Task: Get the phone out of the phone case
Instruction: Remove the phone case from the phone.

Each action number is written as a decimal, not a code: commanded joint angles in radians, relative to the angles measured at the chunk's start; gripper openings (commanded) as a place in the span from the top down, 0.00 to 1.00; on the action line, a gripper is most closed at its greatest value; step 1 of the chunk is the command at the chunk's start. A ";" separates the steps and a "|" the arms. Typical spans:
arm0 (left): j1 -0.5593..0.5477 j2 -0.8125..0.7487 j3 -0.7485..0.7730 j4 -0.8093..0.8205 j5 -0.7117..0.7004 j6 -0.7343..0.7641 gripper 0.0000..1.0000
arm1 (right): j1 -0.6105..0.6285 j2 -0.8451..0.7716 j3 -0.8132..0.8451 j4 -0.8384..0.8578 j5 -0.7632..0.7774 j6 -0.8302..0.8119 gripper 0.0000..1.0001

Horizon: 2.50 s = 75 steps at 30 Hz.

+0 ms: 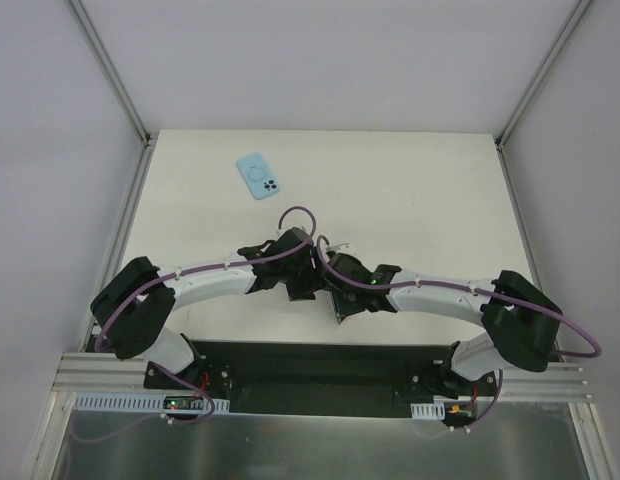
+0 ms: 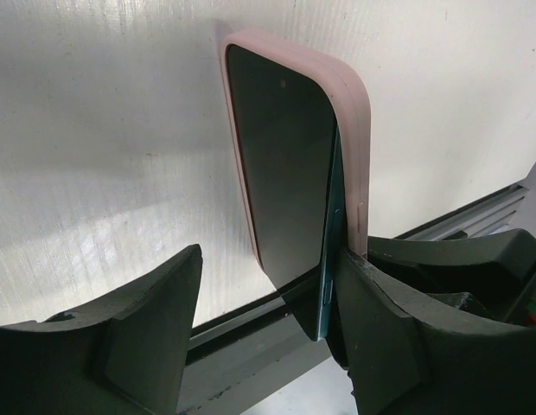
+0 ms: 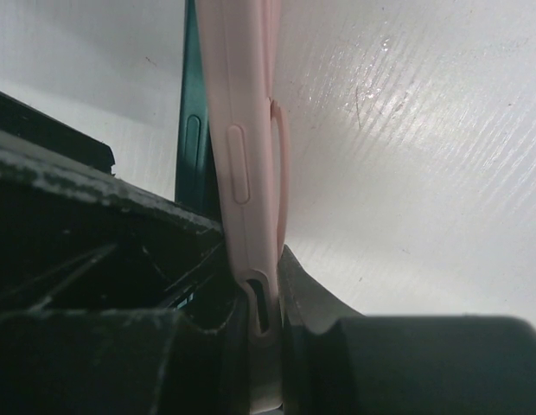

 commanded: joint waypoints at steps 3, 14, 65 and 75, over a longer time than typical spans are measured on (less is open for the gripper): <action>-0.048 0.048 -0.033 -0.098 0.054 0.055 0.38 | 0.052 0.016 0.001 0.147 -0.065 -0.026 0.99; -0.025 0.010 -0.059 -0.037 0.117 0.066 0.37 | 0.060 0.018 0.006 0.145 -0.075 -0.040 0.99; 0.127 -0.056 -0.219 0.108 0.204 -0.023 0.36 | 0.120 0.230 -0.063 0.496 -0.162 0.129 0.99; 0.148 -0.091 -0.265 0.108 0.209 -0.009 0.36 | 0.126 0.322 -0.059 0.605 -0.230 0.146 0.98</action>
